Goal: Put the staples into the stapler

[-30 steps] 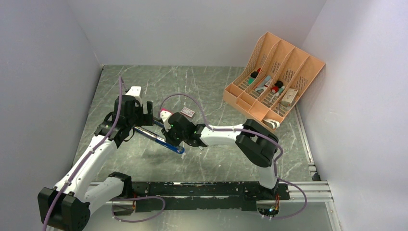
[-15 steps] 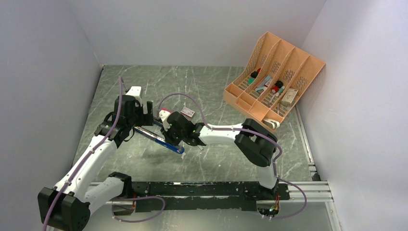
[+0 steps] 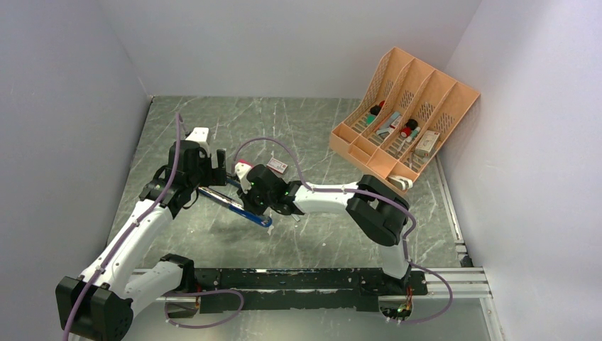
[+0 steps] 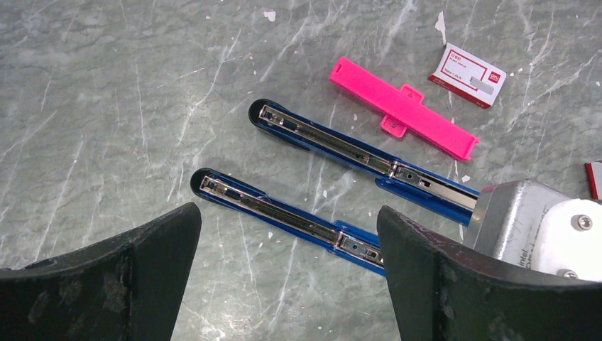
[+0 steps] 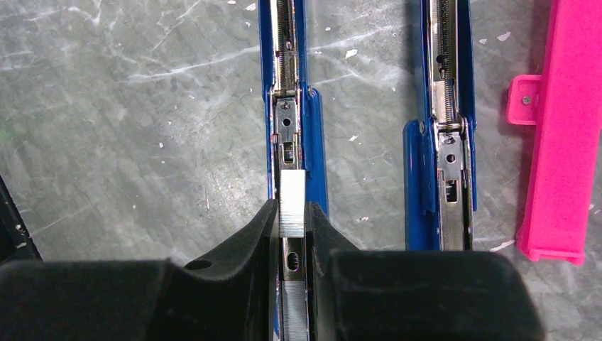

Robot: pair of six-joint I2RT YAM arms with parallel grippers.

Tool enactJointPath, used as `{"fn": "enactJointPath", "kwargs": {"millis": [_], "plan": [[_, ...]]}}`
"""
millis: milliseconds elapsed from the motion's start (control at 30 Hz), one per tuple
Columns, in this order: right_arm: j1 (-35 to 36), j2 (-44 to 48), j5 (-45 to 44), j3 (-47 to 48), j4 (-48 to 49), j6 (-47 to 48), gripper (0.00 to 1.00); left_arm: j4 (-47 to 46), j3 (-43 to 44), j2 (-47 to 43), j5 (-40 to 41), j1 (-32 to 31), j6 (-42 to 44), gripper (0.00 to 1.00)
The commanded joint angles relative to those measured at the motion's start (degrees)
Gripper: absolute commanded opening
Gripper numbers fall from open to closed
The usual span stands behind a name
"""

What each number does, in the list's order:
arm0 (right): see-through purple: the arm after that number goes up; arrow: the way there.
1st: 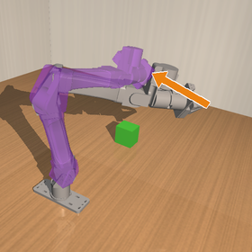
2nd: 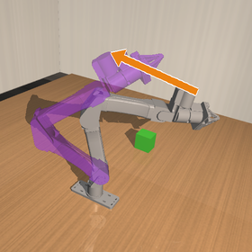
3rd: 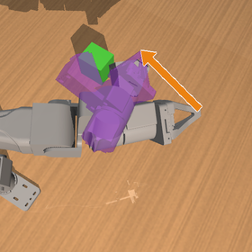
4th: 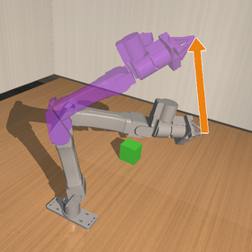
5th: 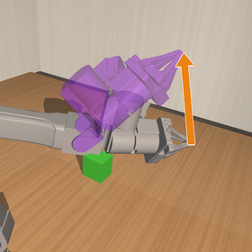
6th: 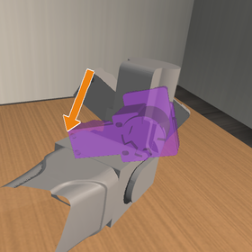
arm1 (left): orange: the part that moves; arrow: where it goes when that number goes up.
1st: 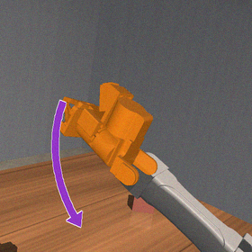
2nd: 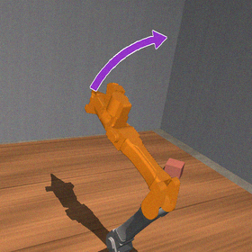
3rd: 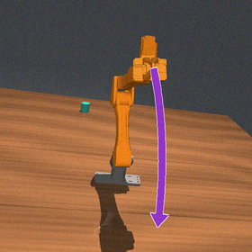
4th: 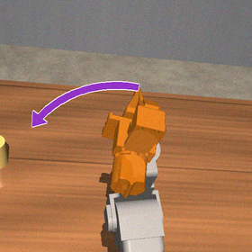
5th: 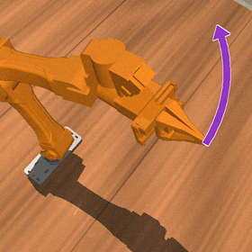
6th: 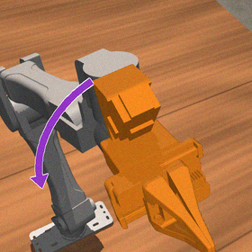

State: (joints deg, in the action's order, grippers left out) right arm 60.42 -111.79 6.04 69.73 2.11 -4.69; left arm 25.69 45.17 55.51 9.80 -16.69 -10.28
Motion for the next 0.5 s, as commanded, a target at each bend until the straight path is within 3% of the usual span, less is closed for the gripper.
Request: {"fn": "enactJointPath", "kwargs": {"millis": [0,467], "plan": [[-0.04,-0.97,0.78,-1.51,-4.06,0.91,0.19,-0.99,0.17,-0.4,-1.1,0.43,0.53,0.98],[-0.12,-0.23,0.25,-2.1,-3.52,1.26,0.28,-0.97,0.11,-0.42,-1.1,0.43,0.57,0.98]]}}
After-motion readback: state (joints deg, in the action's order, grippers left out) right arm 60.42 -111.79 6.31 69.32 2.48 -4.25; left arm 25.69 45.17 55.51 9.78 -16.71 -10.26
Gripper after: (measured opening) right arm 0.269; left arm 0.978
